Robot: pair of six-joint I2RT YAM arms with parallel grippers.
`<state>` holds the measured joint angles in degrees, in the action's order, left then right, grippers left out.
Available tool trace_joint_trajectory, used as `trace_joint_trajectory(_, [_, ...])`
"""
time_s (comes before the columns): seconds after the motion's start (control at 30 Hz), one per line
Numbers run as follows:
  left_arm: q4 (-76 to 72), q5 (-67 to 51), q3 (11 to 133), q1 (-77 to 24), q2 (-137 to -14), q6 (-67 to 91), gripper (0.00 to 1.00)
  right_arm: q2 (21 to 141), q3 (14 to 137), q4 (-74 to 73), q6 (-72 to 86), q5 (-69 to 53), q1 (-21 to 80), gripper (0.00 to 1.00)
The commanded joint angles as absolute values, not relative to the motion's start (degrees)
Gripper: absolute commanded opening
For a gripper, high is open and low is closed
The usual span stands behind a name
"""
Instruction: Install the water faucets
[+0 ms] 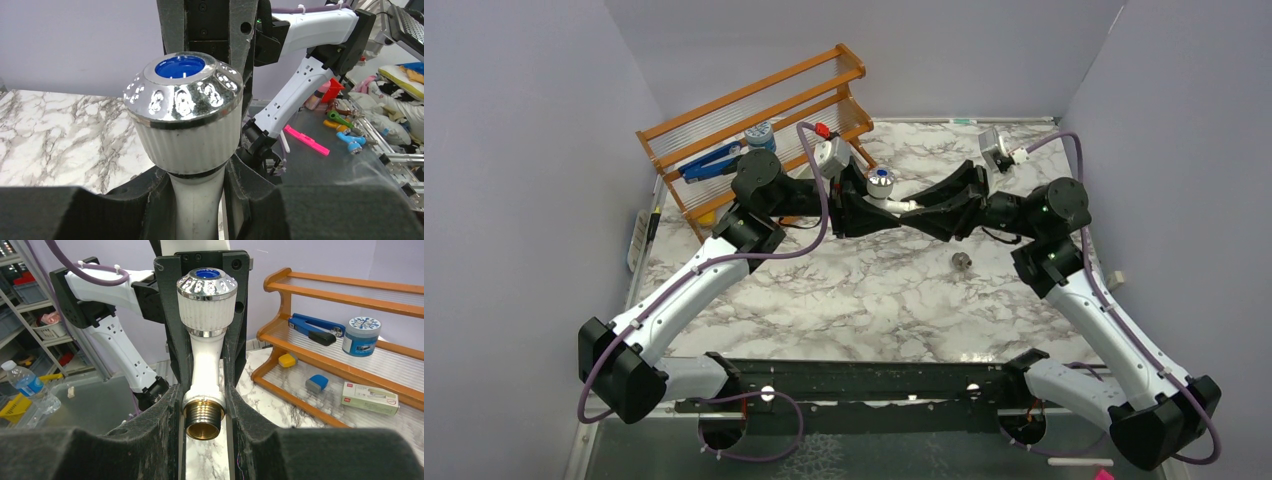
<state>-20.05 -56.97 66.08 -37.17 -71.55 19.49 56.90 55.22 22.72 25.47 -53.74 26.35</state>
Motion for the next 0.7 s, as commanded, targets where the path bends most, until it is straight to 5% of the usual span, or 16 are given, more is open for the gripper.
trace_joint_trajectory(0.0, [-22.57, -58.22, 66.97, -37.97, -71.05, 19.69, 0.35, 57.59, 53.86, 26.96, 27.39, -53.79, 26.54, 0.01])
trace_joint_trajectory(0.37, [-23.12, -57.93, 66.71, -37.97, -71.13, 19.86, 0.43, 58.10, 53.17, 30.02, 29.43, -53.70, 26.54, 0.01])
trace_joint_trajectory(0.67, [-23.33, -56.63, 66.80, -37.97, -70.98, 20.38, 0.07, 58.38, 53.20, 28.18, 27.45, -55.13, 26.56, 0.00])
